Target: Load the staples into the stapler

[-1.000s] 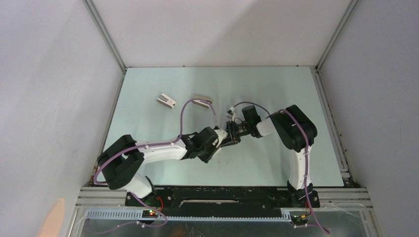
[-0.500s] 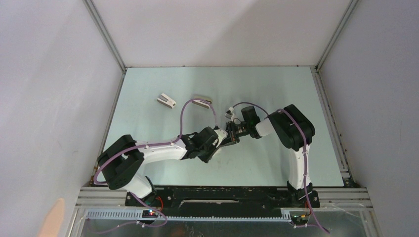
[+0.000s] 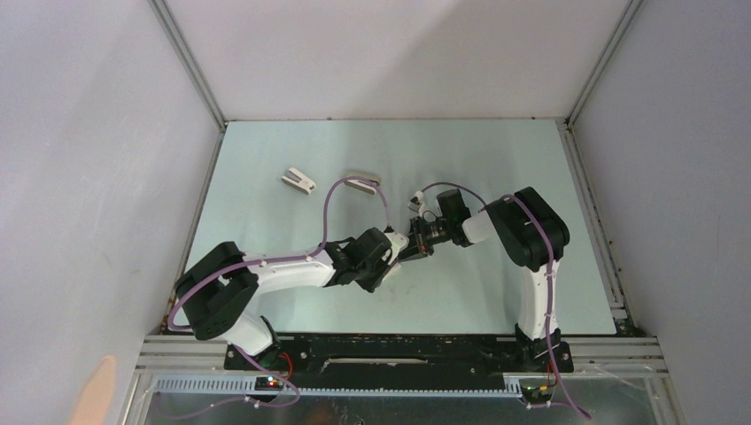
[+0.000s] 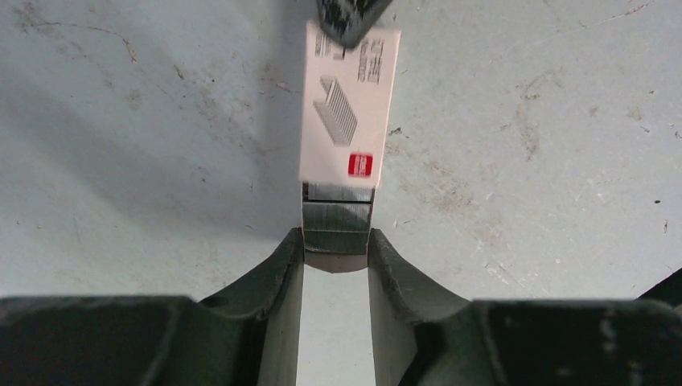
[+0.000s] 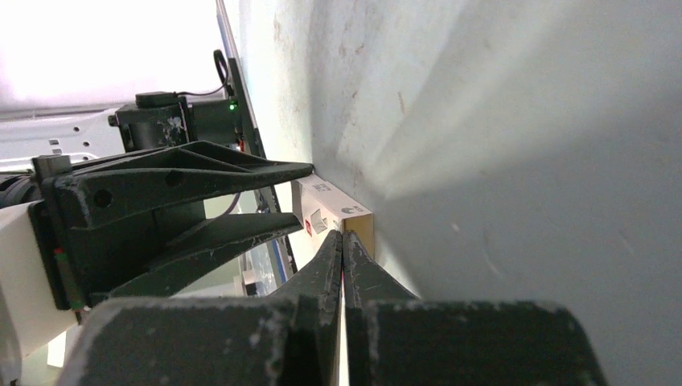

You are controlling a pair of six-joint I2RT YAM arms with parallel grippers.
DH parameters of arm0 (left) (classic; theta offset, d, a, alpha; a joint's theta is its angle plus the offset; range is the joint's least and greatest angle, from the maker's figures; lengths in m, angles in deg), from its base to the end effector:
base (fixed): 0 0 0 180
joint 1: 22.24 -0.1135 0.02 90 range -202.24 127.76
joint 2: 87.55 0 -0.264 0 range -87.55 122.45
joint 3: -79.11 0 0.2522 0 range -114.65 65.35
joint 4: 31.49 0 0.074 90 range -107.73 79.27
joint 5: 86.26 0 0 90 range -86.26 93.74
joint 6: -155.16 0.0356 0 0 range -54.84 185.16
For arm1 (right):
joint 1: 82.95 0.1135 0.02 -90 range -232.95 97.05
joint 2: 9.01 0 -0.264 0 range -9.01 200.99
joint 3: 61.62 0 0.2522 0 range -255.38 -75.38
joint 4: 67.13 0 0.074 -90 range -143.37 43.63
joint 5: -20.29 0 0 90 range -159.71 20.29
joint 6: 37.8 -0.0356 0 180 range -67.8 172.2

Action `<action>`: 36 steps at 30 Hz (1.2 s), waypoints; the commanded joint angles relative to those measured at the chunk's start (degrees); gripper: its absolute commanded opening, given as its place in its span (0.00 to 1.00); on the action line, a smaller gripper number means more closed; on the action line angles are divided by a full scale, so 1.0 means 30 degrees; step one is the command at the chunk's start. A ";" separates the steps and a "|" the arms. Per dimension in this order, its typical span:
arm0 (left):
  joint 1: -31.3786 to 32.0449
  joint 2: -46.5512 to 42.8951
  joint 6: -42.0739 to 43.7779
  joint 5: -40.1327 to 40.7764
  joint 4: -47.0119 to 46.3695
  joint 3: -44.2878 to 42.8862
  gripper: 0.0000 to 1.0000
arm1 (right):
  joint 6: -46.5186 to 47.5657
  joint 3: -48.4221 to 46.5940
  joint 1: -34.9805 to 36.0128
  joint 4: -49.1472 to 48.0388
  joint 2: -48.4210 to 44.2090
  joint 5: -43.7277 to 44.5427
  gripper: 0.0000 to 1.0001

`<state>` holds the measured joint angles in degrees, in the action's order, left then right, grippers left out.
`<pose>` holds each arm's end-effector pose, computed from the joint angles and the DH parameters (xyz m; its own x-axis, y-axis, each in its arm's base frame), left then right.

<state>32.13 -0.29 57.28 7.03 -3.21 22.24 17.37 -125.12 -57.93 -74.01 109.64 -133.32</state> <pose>0.1659 -0.2279 0.1560 -0.6018 0.6047 -0.5218 0.7184 0.6953 -0.0227 0.3041 0.1771 0.0712 -0.9711 -0.1731 -0.1646 -0.2116 0.3039 0.9289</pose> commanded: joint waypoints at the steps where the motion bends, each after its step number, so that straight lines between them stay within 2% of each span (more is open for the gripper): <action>1: 0.0100 -0.0403 0.0341 -0.0042 -0.0166 0.0304 0.33 | 0.1115 0.0516 -0.1197 0.0826 -0.1182 0.0404 0.00; 11: 0.0158 -0.0432 0.0410 0.0140 -0.0146 0.0267 0.35 | 0.2283 0.0817 -0.2649 0.2629 -0.2299 0.0680 0.02; 14: 0.0158 -0.0634 0.0295 0.0310 -0.0075 0.0166 0.45 | 0.2608 0.0817 -0.2732 0.3315 -0.2849 0.1015 0.17; 17: 0.0158 -0.1305 0.0005 0.0599 -0.0133 0.0064 0.62 | 0.2738 0.1057 -0.2773 0.3725 -0.3840 0.1412 0.30; 20: 0.0158 -0.2309 -0.0498 0.1089 0.0024 -0.0160 0.72 | 0.2824 0.1469 -0.2983 0.4188 -0.5297 0.2249 0.45; 25: -0.0034 -0.4146 -0.1775 0.3549 0.0812 -0.0972 0.82 | 0.4205 0.1585 -0.3040 0.7062 -0.8482 0.5668 0.66; 29: -0.0988 -0.5287 -0.3343 0.5606 0.1717 -0.1753 0.93 | 0.4770 0.1807 -0.2719 0.9121 -1.1721 0.9781 0.82; 34: -0.3715 -0.6430 -0.6105 0.5984 0.1549 -0.1869 1.00 | 0.5219 0.2252 -0.1323 1.0219 -1.6067 1.6192 0.99; 36: -0.5223 -0.6499 -0.7142 0.5816 0.1359 -0.1871 1.00 | 0.5408 0.2654 -0.0720 1.0293 -1.7488 1.8664 0.99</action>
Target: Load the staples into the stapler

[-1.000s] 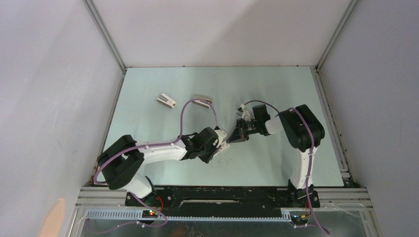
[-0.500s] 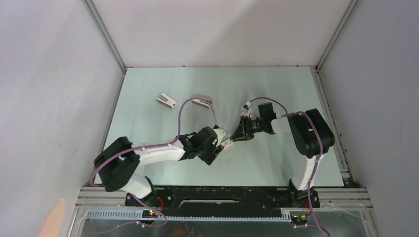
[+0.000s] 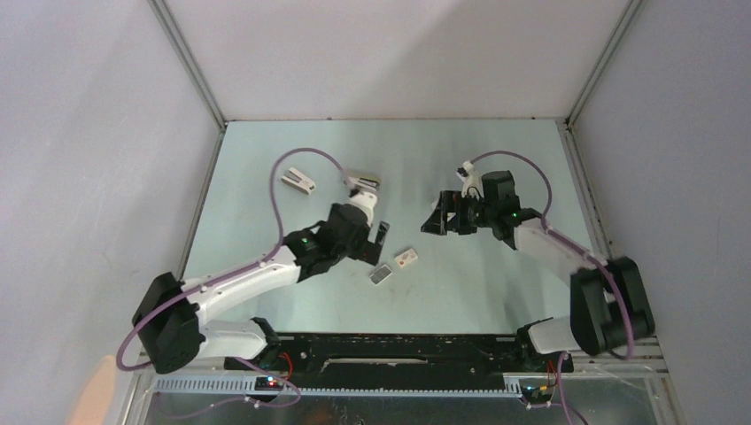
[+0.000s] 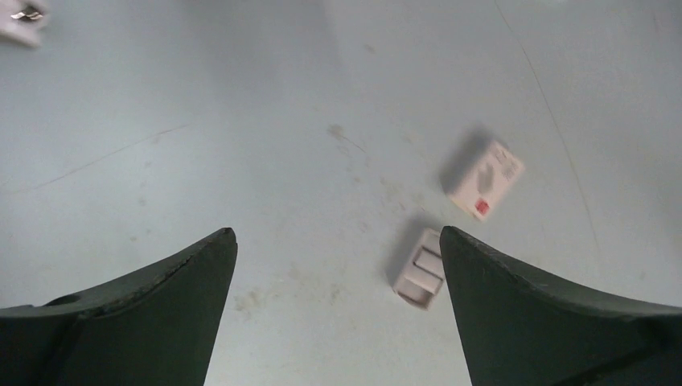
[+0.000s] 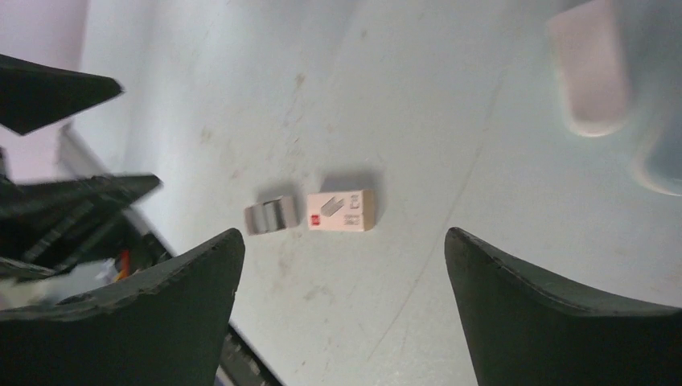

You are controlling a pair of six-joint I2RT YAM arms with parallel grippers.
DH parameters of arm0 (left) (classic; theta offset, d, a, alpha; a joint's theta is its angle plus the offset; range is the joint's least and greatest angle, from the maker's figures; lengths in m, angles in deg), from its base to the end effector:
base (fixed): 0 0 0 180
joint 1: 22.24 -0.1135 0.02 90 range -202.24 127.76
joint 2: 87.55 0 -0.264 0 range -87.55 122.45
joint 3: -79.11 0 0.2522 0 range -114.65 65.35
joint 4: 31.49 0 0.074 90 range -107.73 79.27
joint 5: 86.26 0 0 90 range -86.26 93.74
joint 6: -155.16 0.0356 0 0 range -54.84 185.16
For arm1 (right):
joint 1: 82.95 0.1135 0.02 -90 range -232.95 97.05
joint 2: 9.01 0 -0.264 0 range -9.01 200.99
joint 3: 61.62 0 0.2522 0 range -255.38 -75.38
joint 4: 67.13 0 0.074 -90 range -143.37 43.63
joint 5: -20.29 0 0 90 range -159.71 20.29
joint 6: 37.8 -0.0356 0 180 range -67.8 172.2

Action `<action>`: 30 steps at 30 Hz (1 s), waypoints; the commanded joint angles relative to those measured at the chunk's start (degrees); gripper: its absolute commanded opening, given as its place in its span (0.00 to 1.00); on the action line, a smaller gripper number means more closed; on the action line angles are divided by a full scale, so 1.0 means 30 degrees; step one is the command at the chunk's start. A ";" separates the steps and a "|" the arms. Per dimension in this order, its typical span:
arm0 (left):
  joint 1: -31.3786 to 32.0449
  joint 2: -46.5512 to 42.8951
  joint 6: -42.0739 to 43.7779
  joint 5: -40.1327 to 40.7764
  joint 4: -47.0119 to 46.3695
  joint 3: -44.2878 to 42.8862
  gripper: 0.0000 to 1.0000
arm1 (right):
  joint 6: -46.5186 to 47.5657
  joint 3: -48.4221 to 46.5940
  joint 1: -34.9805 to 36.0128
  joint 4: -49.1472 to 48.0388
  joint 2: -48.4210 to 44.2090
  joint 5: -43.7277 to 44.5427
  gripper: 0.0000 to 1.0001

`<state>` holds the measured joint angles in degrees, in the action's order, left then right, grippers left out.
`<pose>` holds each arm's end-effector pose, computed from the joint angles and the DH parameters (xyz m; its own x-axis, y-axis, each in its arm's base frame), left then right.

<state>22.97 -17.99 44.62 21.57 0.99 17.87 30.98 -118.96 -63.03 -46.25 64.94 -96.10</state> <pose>0.1902 -0.1761 0.2539 -0.6108 0.1412 -0.7791 0.3182 0.9448 -0.0782 0.2510 0.1078 0.2307 -0.7639 0.0680 -0.6417 -0.3865 0.7481 0.5394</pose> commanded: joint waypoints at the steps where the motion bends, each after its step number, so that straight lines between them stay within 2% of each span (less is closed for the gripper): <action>1: -0.2834 -0.0514 -0.3403 0.1057 -0.0012 -0.0466 1.00 | 0.0865 0.0849 0.1189 0.0977 -0.3235 0.7253 0.99; 8: -0.7753 0.1661 -0.6087 0.1371 0.0472 -0.2097 1.00 | 0.0544 0.2543 0.1328 0.0430 -0.6598 1.0724 0.99; 16: -1.1381 0.6408 -0.8352 0.1585 0.0963 -0.5507 0.97 | 0.0606 0.2827 0.1296 0.0280 -0.7040 1.1127 0.99; 21: -1.2837 0.9396 -0.9307 0.1594 0.1518 -0.8201 0.89 | 0.0713 0.2834 0.1297 0.0210 -0.6684 1.1172 0.99; 30: -1.4169 1.3209 -1.0175 0.0530 0.0754 -1.0449 0.67 | 0.0793 0.2832 0.1294 0.0062 -0.6072 1.1245 0.99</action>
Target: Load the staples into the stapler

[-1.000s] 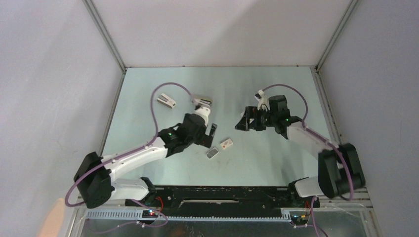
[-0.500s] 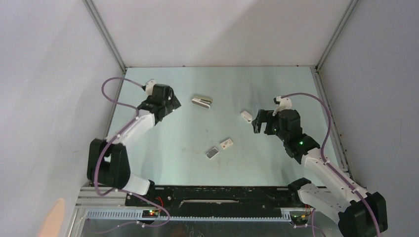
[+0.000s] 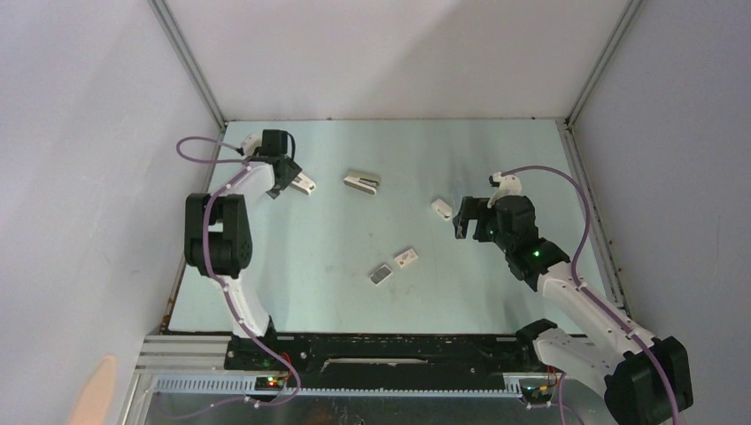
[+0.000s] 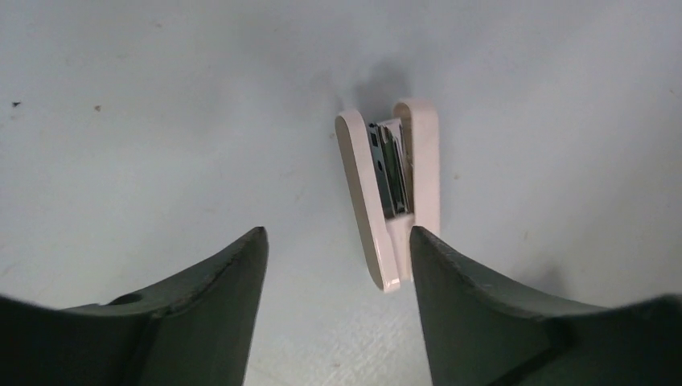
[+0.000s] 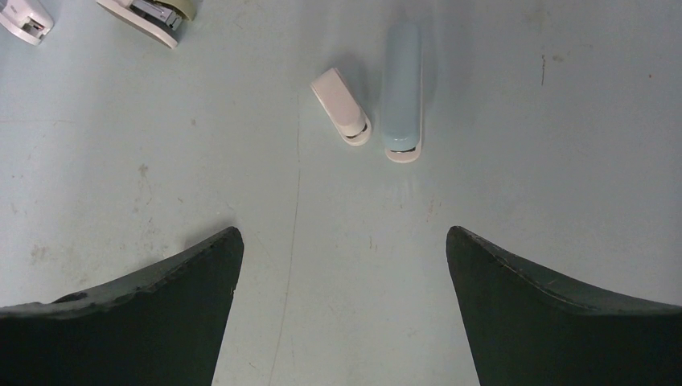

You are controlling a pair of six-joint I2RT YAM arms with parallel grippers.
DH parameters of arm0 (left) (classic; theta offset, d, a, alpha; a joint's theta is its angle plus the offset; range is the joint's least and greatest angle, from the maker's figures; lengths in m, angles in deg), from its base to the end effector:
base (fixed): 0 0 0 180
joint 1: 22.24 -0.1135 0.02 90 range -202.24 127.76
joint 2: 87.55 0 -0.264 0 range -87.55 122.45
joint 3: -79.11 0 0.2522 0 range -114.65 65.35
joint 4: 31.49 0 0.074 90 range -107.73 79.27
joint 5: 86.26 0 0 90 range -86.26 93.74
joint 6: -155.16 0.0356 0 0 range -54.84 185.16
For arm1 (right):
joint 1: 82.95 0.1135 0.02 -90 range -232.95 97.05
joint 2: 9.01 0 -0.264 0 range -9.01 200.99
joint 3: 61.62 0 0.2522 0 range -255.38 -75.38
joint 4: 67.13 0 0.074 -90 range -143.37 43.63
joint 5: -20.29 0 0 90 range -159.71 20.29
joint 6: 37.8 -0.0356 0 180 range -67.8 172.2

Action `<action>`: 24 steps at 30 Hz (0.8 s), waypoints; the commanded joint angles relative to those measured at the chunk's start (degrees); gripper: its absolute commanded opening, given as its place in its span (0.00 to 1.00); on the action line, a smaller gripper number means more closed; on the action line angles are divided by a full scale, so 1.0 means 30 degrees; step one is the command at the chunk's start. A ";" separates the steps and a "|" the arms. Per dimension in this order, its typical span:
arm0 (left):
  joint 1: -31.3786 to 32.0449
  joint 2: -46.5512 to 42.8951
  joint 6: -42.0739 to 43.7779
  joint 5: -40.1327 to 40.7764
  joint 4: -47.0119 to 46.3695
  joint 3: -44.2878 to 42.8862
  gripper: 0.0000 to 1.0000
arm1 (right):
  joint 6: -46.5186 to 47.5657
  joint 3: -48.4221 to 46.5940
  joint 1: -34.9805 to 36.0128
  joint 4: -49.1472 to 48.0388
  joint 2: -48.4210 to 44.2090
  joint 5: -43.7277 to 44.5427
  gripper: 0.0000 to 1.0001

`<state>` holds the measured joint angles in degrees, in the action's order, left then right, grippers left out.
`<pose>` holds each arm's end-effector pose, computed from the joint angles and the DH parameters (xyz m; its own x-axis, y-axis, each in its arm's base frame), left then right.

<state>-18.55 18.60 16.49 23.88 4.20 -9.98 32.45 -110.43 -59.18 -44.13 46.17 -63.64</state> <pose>0.3995 -0.0135 0.2076 -0.4138 -0.6798 -0.6055 -0.6939 0.6661 -0.2735 0.1985 0.0833 0.2486 -0.5294 0.1340 -0.8377 -0.1462 0.9583 0.2457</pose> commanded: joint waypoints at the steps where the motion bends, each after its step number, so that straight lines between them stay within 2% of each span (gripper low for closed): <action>1: -0.0401 0.1320 -0.0825 -0.0305 -0.0402 -0.1356 0.65 | 0.0334 -0.0007 0.0019 -0.0672 0.0230 0.0427 0.99; 18: -0.0990 0.3422 -0.0848 -0.0944 -0.1525 -0.2035 0.48 | 0.0474 -0.0007 0.0071 -0.0592 0.0213 -0.0240 0.99; 24: -0.0997 0.3168 -0.0333 -0.1992 -0.2093 -0.1702 0.31 | 0.0428 -0.0007 0.0095 -0.0624 0.0232 -0.0802 1.00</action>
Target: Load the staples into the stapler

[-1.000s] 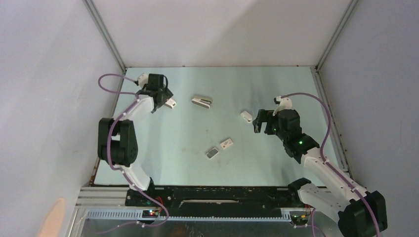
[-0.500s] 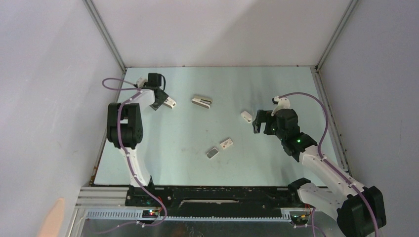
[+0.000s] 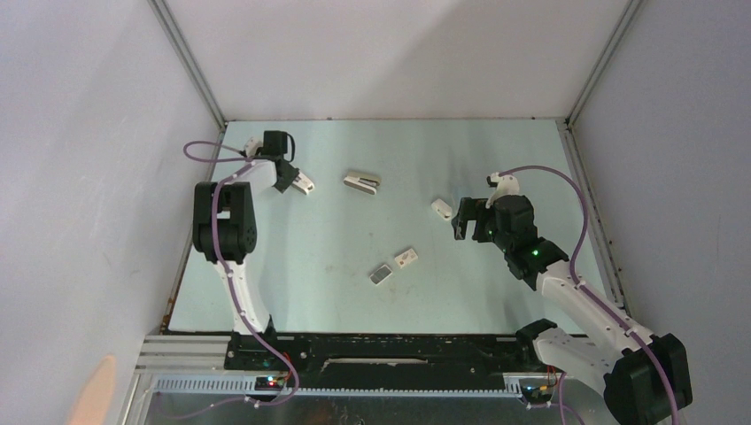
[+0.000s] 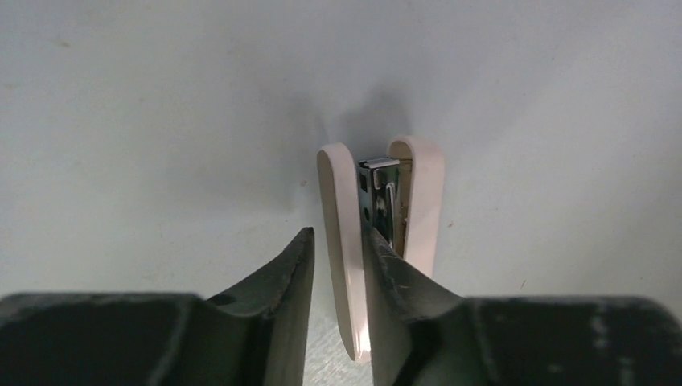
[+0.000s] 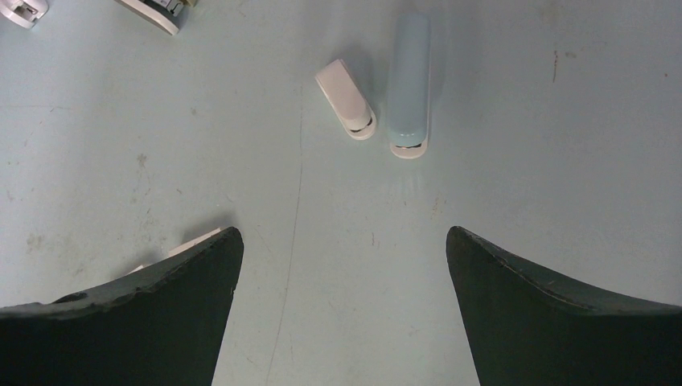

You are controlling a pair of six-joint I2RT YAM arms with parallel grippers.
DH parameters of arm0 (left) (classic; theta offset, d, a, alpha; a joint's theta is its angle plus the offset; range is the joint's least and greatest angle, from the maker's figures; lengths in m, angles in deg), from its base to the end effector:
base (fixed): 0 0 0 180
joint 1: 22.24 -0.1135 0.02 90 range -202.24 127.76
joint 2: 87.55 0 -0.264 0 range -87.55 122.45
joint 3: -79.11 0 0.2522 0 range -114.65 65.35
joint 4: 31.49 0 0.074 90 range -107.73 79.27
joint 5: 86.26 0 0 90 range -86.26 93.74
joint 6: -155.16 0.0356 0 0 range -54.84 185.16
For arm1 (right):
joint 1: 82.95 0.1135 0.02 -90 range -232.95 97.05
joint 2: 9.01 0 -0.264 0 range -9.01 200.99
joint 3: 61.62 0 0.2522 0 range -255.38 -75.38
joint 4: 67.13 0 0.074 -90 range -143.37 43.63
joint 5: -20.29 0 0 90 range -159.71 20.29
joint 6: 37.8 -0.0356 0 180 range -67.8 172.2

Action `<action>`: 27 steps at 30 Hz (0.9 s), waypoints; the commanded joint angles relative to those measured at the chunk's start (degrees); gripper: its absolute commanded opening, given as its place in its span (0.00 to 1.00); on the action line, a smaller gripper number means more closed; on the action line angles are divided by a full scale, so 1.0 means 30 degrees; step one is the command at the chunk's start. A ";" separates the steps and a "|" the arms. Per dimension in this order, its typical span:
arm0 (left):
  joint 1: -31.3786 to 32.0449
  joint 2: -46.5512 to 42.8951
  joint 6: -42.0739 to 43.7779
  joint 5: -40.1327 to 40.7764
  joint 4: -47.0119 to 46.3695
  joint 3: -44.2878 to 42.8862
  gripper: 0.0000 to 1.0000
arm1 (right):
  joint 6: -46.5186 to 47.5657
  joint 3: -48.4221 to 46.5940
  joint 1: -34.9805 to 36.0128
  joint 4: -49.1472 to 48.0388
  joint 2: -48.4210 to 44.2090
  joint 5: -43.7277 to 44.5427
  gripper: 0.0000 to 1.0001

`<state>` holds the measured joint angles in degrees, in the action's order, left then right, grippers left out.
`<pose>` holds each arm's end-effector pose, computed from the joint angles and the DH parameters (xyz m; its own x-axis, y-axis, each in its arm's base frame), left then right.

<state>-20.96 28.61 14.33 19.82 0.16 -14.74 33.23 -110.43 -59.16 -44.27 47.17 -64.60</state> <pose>0.4335 0.0002 0.1672 -0.4009 -0.7362 -0.5453 -0.7161 0.6231 -0.3147 0.2005 0.0849 0.2454 -0.5434 0.1143 -0.8317 -0.1636 0.9573 0.2385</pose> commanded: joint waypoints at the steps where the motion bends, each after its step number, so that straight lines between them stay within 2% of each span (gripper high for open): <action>1: -0.0192 -0.0473 0.0459 -0.0799 -0.1067 0.0257 0.28 | 0.0146 -0.0007 0.0096 -0.0622 -0.0081 -0.0747 0.99; 7: -0.0044 -0.3164 0.1255 -0.1871 -0.3032 0.3236 0.09 | -0.0217 -0.0007 0.0422 -0.0765 -0.0459 -0.2420 0.99; 12: 0.0679 -0.5951 0.2216 -0.2439 -0.4383 0.5913 0.00 | -0.0815 -0.0007 0.0718 0.0009 -0.1037 -0.3513 0.99; 20: 0.3753 -1.0030 0.3978 -0.2187 -0.5427 0.8804 0.00 | -0.1135 -0.0008 0.1155 0.1435 -0.2344 -0.4330 0.99; 27: 0.6984 -1.2590 0.5511 -0.2832 -0.6589 1.0185 0.00 | -0.1841 -0.0007 0.1942 0.0322 -0.2941 -0.5409 0.99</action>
<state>-3.84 -4.33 26.37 12.56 -14.53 14.92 29.65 -110.41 -55.01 -40.44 39.26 -78.46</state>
